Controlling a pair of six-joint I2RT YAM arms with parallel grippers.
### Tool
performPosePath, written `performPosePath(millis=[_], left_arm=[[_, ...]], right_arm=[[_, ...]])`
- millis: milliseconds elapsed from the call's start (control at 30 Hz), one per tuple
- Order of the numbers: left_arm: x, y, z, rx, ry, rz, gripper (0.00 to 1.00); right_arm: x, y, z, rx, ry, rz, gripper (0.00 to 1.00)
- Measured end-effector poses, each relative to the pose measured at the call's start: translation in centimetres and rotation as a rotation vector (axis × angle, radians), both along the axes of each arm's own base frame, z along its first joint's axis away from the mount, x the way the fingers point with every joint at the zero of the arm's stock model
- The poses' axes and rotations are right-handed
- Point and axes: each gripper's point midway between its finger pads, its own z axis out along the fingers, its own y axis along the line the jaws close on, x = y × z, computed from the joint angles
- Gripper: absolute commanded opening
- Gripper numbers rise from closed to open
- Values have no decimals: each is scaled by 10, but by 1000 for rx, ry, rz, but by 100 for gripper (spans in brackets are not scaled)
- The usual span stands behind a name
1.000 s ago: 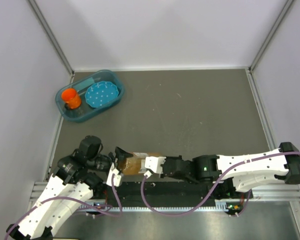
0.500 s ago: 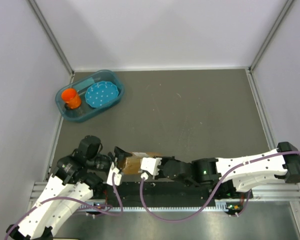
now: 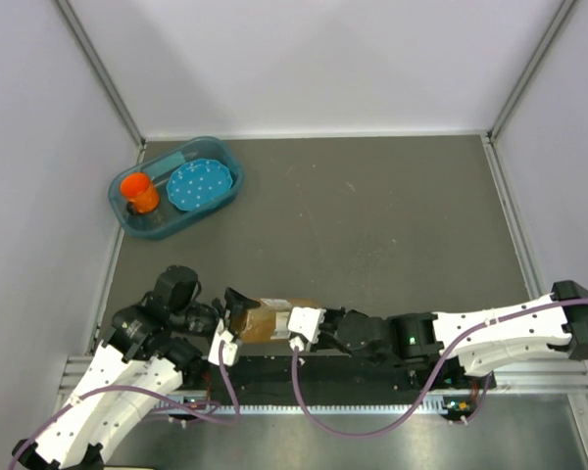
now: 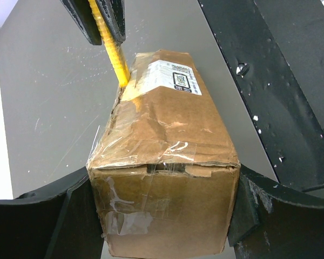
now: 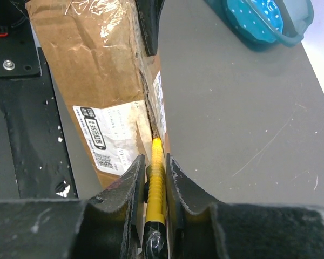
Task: Unpack the express box
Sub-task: Cut the express box at the center of the board.
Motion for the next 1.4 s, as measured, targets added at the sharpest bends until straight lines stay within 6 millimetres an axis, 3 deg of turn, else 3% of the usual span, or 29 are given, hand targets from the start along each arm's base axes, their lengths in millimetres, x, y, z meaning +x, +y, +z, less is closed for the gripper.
performPosePath(millis=[100,333,600,833,1400], left_arm=[[0,0,0,1,1,0,51],[0,0,0,1,0,0,49],[0,0,0,0,-1,-4,48],[-4,-2,0,-6,12,-24,48],[-7,-3,1,-11,29,-28,46]], right_arm=[[0,0,0,12,0,1,0],[-2,1,-2,5,2,16,0],[-3,-3,-4,-115,7,15,0],[-5,-27,-16,-212,59,-9,0],[-3,-55,-25,-330,83,-36,0]])
